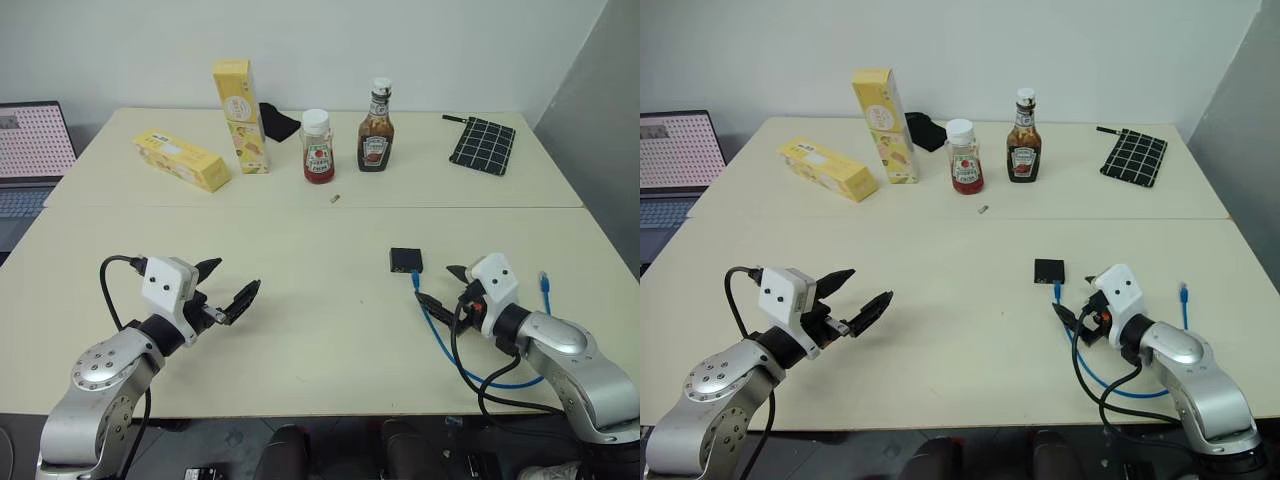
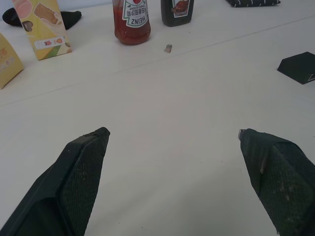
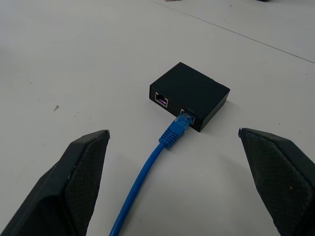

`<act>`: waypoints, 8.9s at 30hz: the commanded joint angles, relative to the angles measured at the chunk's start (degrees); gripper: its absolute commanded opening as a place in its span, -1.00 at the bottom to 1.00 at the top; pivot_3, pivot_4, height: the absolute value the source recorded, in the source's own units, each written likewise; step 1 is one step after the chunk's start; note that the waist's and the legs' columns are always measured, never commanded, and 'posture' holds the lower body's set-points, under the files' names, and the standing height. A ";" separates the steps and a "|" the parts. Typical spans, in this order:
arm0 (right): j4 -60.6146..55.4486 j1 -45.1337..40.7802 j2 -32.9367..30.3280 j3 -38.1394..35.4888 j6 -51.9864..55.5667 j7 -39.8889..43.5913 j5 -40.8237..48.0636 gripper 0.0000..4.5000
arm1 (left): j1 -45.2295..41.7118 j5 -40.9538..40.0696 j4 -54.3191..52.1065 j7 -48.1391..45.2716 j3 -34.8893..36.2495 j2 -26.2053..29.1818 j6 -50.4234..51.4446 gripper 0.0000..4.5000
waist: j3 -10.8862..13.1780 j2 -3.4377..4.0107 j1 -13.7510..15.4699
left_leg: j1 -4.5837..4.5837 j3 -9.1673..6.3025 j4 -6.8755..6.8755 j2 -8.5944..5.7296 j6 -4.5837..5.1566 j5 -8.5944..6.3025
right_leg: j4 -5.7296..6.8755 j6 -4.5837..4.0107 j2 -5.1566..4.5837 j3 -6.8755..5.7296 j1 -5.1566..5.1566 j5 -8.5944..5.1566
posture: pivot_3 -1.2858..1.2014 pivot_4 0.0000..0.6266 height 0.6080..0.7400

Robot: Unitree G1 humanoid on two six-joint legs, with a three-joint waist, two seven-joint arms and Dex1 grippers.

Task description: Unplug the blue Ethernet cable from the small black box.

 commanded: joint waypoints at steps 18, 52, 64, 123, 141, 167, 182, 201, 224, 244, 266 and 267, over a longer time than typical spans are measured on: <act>-2.39 1.01 1.19 0.37 0.33 -1.75 -1.00 0.98 | 1.15 -2.79 -1.91 -8.19 -0.04 1.74 -2.29 1.00 | 0.00 0.00 0.00 | 0.00 0.01 0.00 0.00 0.00 0.00 | 0.00 0.00 0.00 0.00 0.00 0.00 | 0.03 -0.52 1.00; 2.33 -5.64 16.25 8.51 13.39 -23.03 -17.30 -0.49 | -3.82 -4.63 8.19 -28.30 -7.87 9.04 -5.88 1.00 | 0.00 0.02 0.01 | -0.03 0.00 -0.03 0.00 0.00 0.00 | 0.02 -0.02 0.01 -0.01 -0.08 -0.01 | 0.03 -0.52 1.00; 7.85 -9.09 2.88 14.36 -15.32 -3.36 -19.59 -0.96 | -6.76 -15.06 9.62 -25.13 -4.47 7.43 5.65 1.00 | 0.03 0.04 -0.17 | -0.04 0.03 -0.02 0.00 0.01 0.00 | 0.02 -0.02 0.02 -0.03 -0.09 -0.01 | 0.03 -0.52 1.00; 8.79 -24.31 -4.40 18.85 -34.72 20.54 -0.57 0.41 | -17.12 -21.57 10.35 -28.15 -8.05 7.38 15.62 -0.66 | 0.04 0.04 -0.02 | -0.06 -0.12 0.06 0.03 -0.01 0.01 | 0.05 -0.03 -0.06 -0.01 -0.07 0.00 | 0.03 -0.52 1.00; 2.57 -28.34 0.15 14.73 13.45 17.65 26.21 0.43 | -20.02 -16.88 13.20 -39.56 -12.31 7.17 7.23 -0.66 | 0.04 0.04 -0.12 | -0.13 -0.12 0.04 0.02 0.01 0.00 | 0.03 -0.06 0.00 -0.07 -0.15 -0.02 | 0.03 -0.52 1.00; 5.42 -30.74 3.17 12.71 19.96 20.71 26.30 0.04 | -18.16 -16.43 12.79 -39.90 -12.39 6.79 6.33 -0.66 | 0.04 0.04 -0.14 | -0.18 -0.14 0.03 0.02 0.01 0.00 | 0.03 -0.05 0.01 -0.10 -0.20 -0.02 | 0.03 -0.52 1.00; 5.76 -31.41 2.08 14.18 20.39 24.36 25.24 -0.85 | -16.82 -16.56 11.53 -41.23 -12.92 6.74 5.89 -0.66 | 0.04 0.04 -0.15 | -0.18 -0.13 0.03 0.02 0.01 0.00 | 0.02 -0.05 0.01 -0.10 -0.20 -0.02 | 0.03 -0.52 1.00; 8.19 -30.91 -2.36 14.51 20.39 29.06 22.47 -0.98 | -12.34 -16.09 10.54 -42.87 -11.48 8.62 5.33 -0.66 | 0.04 0.04 -0.14 | -0.18 -0.13 0.02 0.03 0.01 0.00 | 0.01 -0.05 0.01 -0.09 -0.20 -0.02 | 0.03 -0.52 1.00; 44.63 -34.34 11.31 12.83 -15.27 -1.24 -12.86 -0.57 | -6.94 -16.49 8.43 -35.03 -8.84 9.70 8.64 -0.66 | 0.06 0.07 -0.26 | -0.21 -0.01 -0.01 0.03 0.00 0.00 | 0.04 -0.05 0.00 0.00 -0.30 -0.02 | 0.03 -0.52 1.00; 8.59 -31.26 2.50 12.91 1.37 21.58 3.04 0.74 | -6.55 4.09 19.17 -12.31 -4.09 -1.06 -16.30 -0.66 | 0.08 0.11 -0.08 | -0.14 -0.12 0.01 0.05 0.01 0.00 | 0.02 -0.06 -0.06 -0.08 -0.19 -0.02 | 0.03 -0.52 1.00; 9.88 -34.75 8.98 21.15 3.89 17.02 -4.53 0.77 | -18.22 12.48 48.25 5.83 -1.47 -13.84 -39.48 -0.07 | 0.03 0.04 -0.04 | -0.24 -0.13 0.06 -0.07 0.00 0.01 | 0.03 0.01 -0.10 -0.13 -0.26 0.03 | 0.03 -0.52 1.00; 9.57 -34.54 8.90 21.11 4.20 17.02 -4.38 0.77 | -17.46 12.37 47.21 5.60 -1.50 -13.72 -39.11 0.04 | 0.03 0.04 -0.04 | -0.24 -0.14 0.06 -0.07 0.00 0.00 | 0.02 0.01 -0.11 -0.13 -0.26 0.03 | 0.03 -0.52 1.00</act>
